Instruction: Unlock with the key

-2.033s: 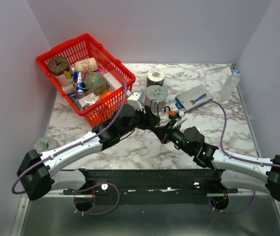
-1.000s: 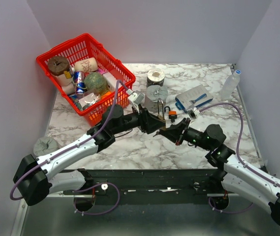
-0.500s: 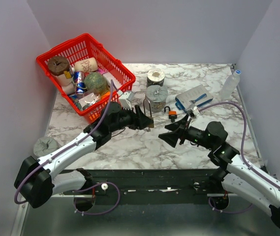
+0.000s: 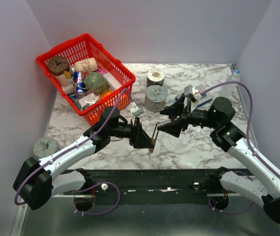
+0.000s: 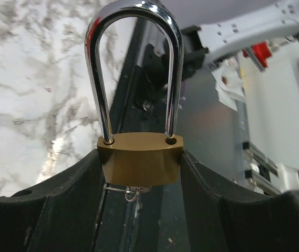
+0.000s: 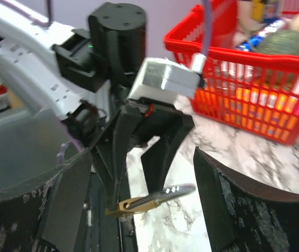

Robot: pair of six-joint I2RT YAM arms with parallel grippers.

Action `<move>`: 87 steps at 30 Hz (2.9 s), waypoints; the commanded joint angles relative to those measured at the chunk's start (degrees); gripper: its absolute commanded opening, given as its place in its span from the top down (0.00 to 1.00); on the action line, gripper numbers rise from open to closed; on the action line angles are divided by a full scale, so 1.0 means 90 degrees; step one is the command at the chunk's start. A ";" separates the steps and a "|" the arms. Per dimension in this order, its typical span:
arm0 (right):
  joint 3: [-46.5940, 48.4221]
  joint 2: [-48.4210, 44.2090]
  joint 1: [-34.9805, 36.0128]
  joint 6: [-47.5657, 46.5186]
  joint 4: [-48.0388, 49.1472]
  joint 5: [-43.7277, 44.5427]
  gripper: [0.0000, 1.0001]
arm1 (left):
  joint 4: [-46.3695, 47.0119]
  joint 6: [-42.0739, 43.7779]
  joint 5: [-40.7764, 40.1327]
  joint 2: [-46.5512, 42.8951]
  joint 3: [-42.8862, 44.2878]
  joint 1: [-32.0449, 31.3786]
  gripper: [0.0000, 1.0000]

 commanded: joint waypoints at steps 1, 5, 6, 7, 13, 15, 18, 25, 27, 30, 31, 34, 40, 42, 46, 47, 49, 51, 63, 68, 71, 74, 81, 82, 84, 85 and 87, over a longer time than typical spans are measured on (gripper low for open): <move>0.0813 0.0753 -0.0016 -0.0464 -0.0871 -0.1647 0.15 | 0.1302 -0.0228 0.1590 -0.0064 -0.0086 0.0020 1.00; 0.0962 0.1232 -0.0016 -0.0621 -0.1391 -0.2370 0.16 | 0.1323 -0.0209 0.1727 -0.0074 -0.0086 0.0010 1.00; 0.0933 0.1223 -0.0007 -0.0621 -0.1391 -0.2410 0.16 | 0.1323 -0.0199 0.1737 -0.0083 -0.0086 0.0019 1.00; 0.0894 0.1204 -0.0007 -0.0630 -0.1420 -0.2430 0.16 | 0.1323 -0.0199 0.1737 -0.0083 -0.0077 0.0020 1.00; 0.0659 0.1252 0.0003 -0.0582 -0.1518 -0.2781 0.18 | 0.1362 -0.0219 0.1708 -0.0054 -0.0086 0.0020 1.00; 0.0581 0.1282 0.0013 -0.0591 -0.1537 -0.2762 0.20 | 0.1381 -0.0238 0.1679 -0.0074 -0.0086 0.0020 1.00; 0.0552 0.1330 0.0013 -0.0650 -0.1655 -0.2694 0.31 | 0.1401 -0.0248 0.1610 -0.0103 -0.0106 0.0020 1.00; 0.0512 0.1301 0.0013 -0.0611 -0.1742 -0.2284 0.63 | 0.1079 0.0043 0.1279 -0.0132 -0.0087 0.0020 1.00; 0.0542 0.1340 0.0013 -0.0611 -0.1830 -0.1963 0.71 | 0.0623 0.0259 0.0929 -0.0171 -0.0018 0.0020 1.00; 0.0561 0.1389 0.0013 -0.0601 -0.1967 -0.1621 0.82 | 0.0143 0.0562 0.0537 -0.0210 0.0060 0.0020 1.00; 0.0561 0.1428 0.0013 -0.0582 -0.1996 -0.1542 0.86 | 0.0054 0.0611 0.0246 -0.0230 0.0070 0.0000 1.00; 0.0620 0.1487 0.0013 -0.0445 -0.2094 -0.1035 0.89 | -0.0366 0.0874 -0.0428 -0.0308 0.0167 -0.0087 1.00; 0.0737 0.1808 0.0013 -0.0016 -0.2153 0.0117 0.92 | -0.1011 0.1129 -0.2146 -0.0445 0.0460 -0.0926 1.00; 0.0756 0.1993 0.0013 0.0189 -0.2143 0.0613 0.92 | -0.1147 0.1071 -0.3122 -0.0435 0.0519 -0.1364 1.00; 0.0708 0.2209 0.0013 0.0560 -0.2065 0.1455 0.93 | -0.1148 0.0661 -0.4560 -0.0299 0.0539 -0.1855 1.00; 0.0659 0.2248 0.0003 0.0706 -0.2026 0.1602 0.93 | -0.1148 0.0525 -0.4784 -0.0250 0.0558 -0.1923 1.00; 0.0581 0.2316 0.0013 0.0873 -0.1938 0.2021 0.93 | -0.1216 0.0426 -0.5331 -0.0084 0.0616 -0.2108 1.00; 0.0474 0.2356 0.0013 0.1049 -0.1860 0.2363 0.93 | -0.1333 0.0309 -0.5770 0.0159 0.0772 -0.2245 1.00; 0.0034 0.2649 0.0003 0.1323 -0.1469 0.3672 0.91 | -0.1968 -0.0579 -0.7472 0.1722 0.1769 -0.3135 1.00; -0.0219 0.2493 -0.0045 0.1274 -0.1460 0.4093 0.64 | -0.2271 -0.0998 -0.7696 0.2240 0.2110 -0.3144 1.00; -0.0288 0.2386 -0.0192 0.1264 -0.1430 0.4113 0.45 | -0.2408 -0.1214 -0.7716 0.2630 0.2305 -0.3145 1.00; -0.0396 0.2191 -0.0484 0.1225 -0.1420 0.3996 0.31 | -0.2661 -0.1585 -0.7814 0.2992 0.2568 -0.3145 1.00; -0.0708 0.1440 -0.1343 0.1147 -0.1410 0.3644 0.22 | -0.3238 -0.2347 -0.7687 0.3870 0.3243 -0.3154 1.00; -0.0757 0.1332 -0.1393 0.1147 -0.1411 0.3625 0.21 | -0.3248 -0.2454 -0.7629 0.3959 0.3311 -0.3154 1.00; -0.0874 0.1049 -0.1529 0.1157 -0.1420 0.3625 0.21 | -0.3257 -0.2649 -0.7492 0.4212 0.3458 -0.3164 1.00; -0.0903 0.0970 -0.1588 0.1147 -0.1459 0.3663 0.20 | -0.3277 -0.2718 -0.7453 0.4300 0.3507 -0.3164 1.00; -0.0991 0.0814 -0.1753 0.1118 -0.1537 0.3712 0.20 | -0.3374 -0.2952 -0.7326 0.4553 0.3663 -0.3164 1.00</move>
